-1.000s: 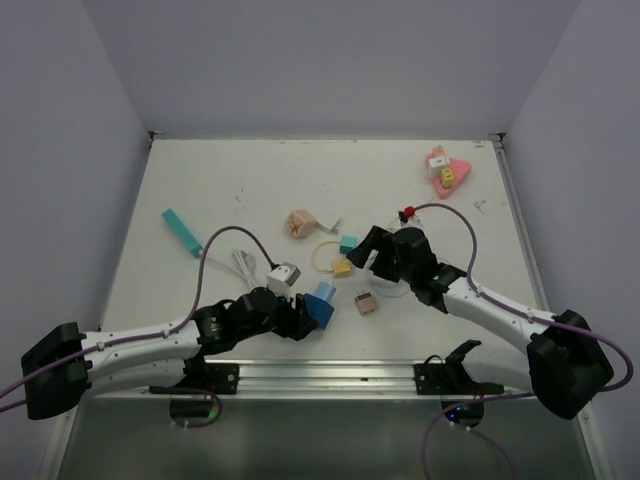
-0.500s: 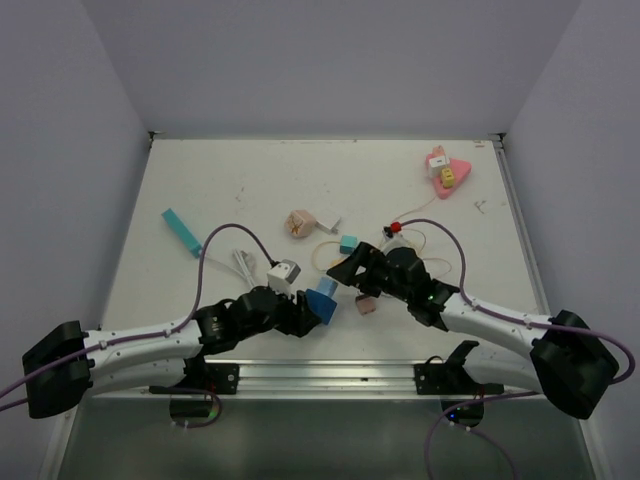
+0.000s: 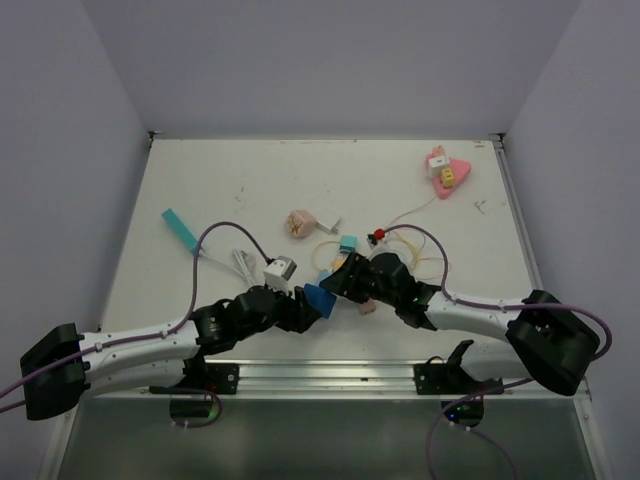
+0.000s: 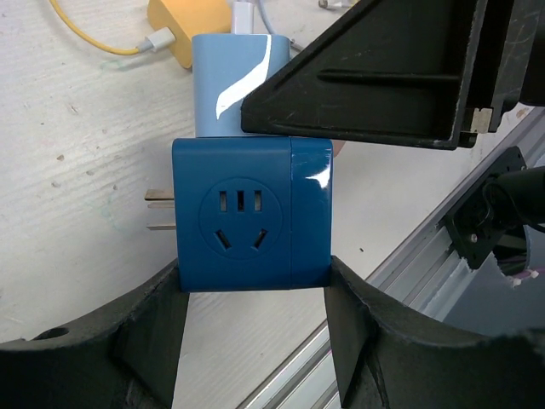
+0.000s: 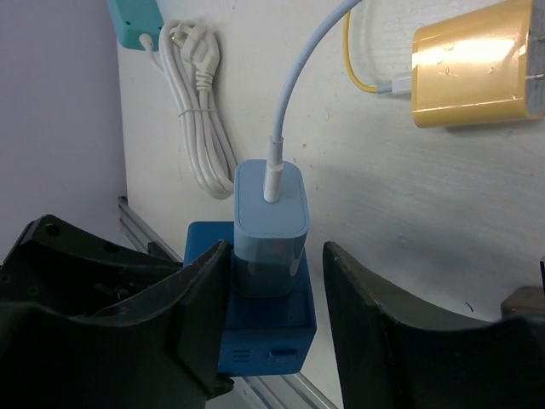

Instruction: Pull the plug off the socket

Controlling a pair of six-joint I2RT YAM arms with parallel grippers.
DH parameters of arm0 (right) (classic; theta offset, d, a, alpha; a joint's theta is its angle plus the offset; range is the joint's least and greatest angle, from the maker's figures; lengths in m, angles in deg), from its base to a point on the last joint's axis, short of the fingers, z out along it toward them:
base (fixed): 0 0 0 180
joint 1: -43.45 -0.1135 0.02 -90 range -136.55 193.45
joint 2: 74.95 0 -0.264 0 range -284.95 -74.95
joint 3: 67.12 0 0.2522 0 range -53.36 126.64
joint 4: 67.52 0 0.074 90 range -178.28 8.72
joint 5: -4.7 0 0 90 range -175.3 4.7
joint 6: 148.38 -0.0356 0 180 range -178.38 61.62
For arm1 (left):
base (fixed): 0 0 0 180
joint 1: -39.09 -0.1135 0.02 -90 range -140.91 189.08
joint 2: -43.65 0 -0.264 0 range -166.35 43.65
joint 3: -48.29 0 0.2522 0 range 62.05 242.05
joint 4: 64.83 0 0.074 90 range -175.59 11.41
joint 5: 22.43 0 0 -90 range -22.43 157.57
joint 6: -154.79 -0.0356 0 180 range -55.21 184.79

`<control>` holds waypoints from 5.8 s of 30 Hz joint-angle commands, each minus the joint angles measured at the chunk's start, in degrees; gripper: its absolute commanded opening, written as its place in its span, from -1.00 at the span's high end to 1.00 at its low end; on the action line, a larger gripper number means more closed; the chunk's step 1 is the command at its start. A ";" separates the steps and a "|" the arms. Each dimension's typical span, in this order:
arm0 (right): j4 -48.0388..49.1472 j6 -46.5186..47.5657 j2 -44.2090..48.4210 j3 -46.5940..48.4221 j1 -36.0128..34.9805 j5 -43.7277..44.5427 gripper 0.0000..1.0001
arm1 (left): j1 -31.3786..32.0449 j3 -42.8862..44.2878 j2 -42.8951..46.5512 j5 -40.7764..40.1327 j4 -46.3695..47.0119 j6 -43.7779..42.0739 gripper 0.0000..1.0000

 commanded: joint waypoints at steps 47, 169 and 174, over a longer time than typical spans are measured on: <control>-21.01 21.58 -2.96 15.97 20.69 7.80 0.96 | 0.56 14.51 2.92 -3.85 -27.01 5.63 1.00; 1.91 4.18 -50.16 53.40 60.06 4.31 -0.68 | -44.09 27.71 -9.74 -13.10 -16.93 -28.57 -0.97; 4.82 5.58 -52.80 53.40 60.51 0.61 -0.68 | -44.09 27.71 -9.91 -13.01 -16.93 -28.65 -0.96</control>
